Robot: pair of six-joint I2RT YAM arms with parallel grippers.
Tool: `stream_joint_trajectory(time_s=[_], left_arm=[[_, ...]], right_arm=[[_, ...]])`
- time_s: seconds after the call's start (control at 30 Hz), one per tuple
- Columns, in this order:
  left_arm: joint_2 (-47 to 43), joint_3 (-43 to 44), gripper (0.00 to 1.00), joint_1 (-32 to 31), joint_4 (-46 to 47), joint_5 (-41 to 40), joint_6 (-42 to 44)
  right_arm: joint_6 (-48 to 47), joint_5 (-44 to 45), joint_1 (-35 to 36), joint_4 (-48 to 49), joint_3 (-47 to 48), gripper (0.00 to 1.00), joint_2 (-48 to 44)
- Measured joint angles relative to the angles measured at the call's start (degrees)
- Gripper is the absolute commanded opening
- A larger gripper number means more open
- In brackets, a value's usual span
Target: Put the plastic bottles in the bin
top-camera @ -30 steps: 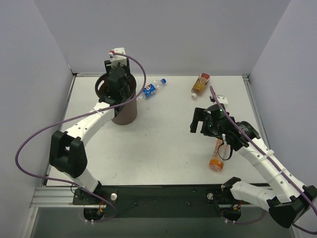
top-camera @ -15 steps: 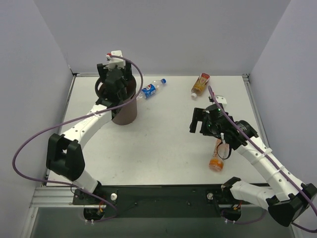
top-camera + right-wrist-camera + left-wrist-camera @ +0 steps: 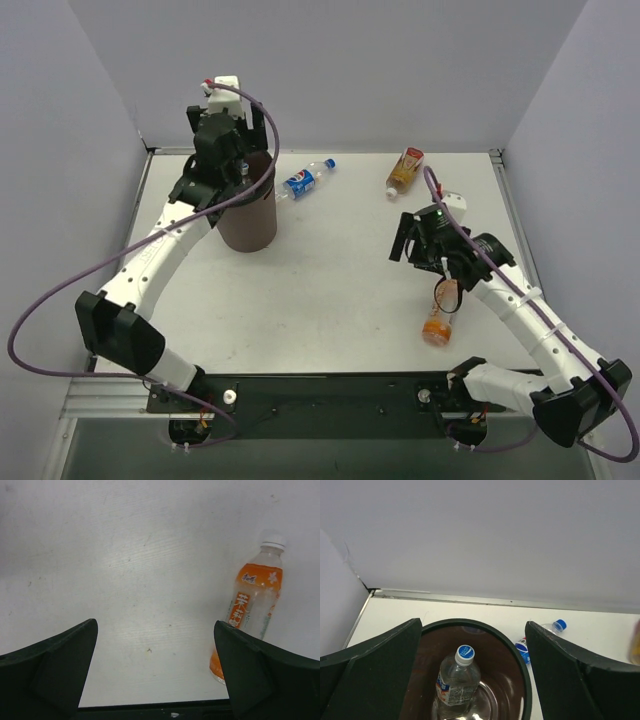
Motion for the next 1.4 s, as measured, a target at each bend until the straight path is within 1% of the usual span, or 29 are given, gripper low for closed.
stream_joint_trajectory(time_s=[0.07,0.13,0.23,0.33,0.47,0.57,0.63,0.73,0.97,1.03,1.07,1.13,1.17,1.23,1.27,1.33,1.37,1.4], left_arm=[[-1.4,2.3,0.95,-0.1,-4.2,2.7,-1.5],[-3.4,3.5,0.95,-0.3,-7.5,5.1,-2.9],[-7.3,3.7,0.95,-0.9,-11.8,9.1,-5.1],[-11.2,3.4,0.92,-1.6,-15.0,13.7,-7.8],[-16.4,-0.3,0.92,-3.0,-16.5,20.9,-12.2],[-18.8,-4.2,0.92,-6.1,-17.1,24.5,-14.2],[-19.5,-7.5,0.92,-8.9,-17.7,26.8,-15.1],[-19.6,-11.7,0.91,-11.0,-18.7,29.2,-16.2],[-21.9,-20.9,0.89,-11.4,-20.5,33.6,-18.4],[-23.1,-22.5,0.86,-11.5,-20.8,34.6,-19.1],[-23.8,-23.3,0.86,-11.5,-20.7,35.0,-19.4],[-25.1,-25.0,0.85,-11.5,-20.7,35.9,-19.9],[-25.7,-25.9,0.85,-11.5,-20.7,36.3,-20.3],[-26.7,-28.0,0.85,-11.5,-20.6,36.7,-21.0],[-27.1,-29.0,0.85,-11.5,-20.6,37.0,-21.4],[-27.3,-30.8,0.84,-11.5,-20.4,37.6,-22.4],[-27.3,-31.5,0.84,-11.5,-20.2,37.9,-22.9],[-27.3,-32.3,0.84,-11.5,-19.8,38.3,-23.5]], right_arm=[[0.9,0.3,-2.8,-0.7,0.0,0.95,0.0],[1.9,0.5,-7.4,-1.3,0.0,0.94,0.1],[3.1,0.5,-14.4,-1.7,-0.2,0.96,0.8],[3.2,0.2,-20.0,-1.4,-1.0,0.96,3.3],[2.1,-3.2,-26.2,2.9,-5.9,0.95,6.9],[1.4,-5.8,-30.3,7.5,-11.1,0.96,9.2],[0.7,-6.6,-31.7,10.3,-14.5,0.96,10.2],[-0.2,-7.9,-31.6,13.7,-17.3,0.96,10.7],[-1.6,-8.5,-31.6,20.7,-19.5,0.93,14.7],[-1.7,-8.6,-31.6,22.1,-20.1,0.86,16.3],[-1.9,-8.6,-31.6,22.6,-20.4,0.80,17.0],[-2.1,-8.7,-31.6,23.1,-20.6,0.71,18.2],[-2.2,-8.8,-31.6,23.3,-20.6,0.62,18.7],[-2.4,-9.0,-31.6,23.6,-20.6,0.48,19.4],[-2.4,-9.2,-31.6,23.7,-20.6,0.35,19.5],[-2.4,-9.2,-31.2,23.7,-20.6,0.23,19.6],[-2.3,-9.2,-31.0,23.7,-20.6,0.14,19.5],[-2.2,-9.1,-30.8,23.6,-20.6,0.10,19.4]])
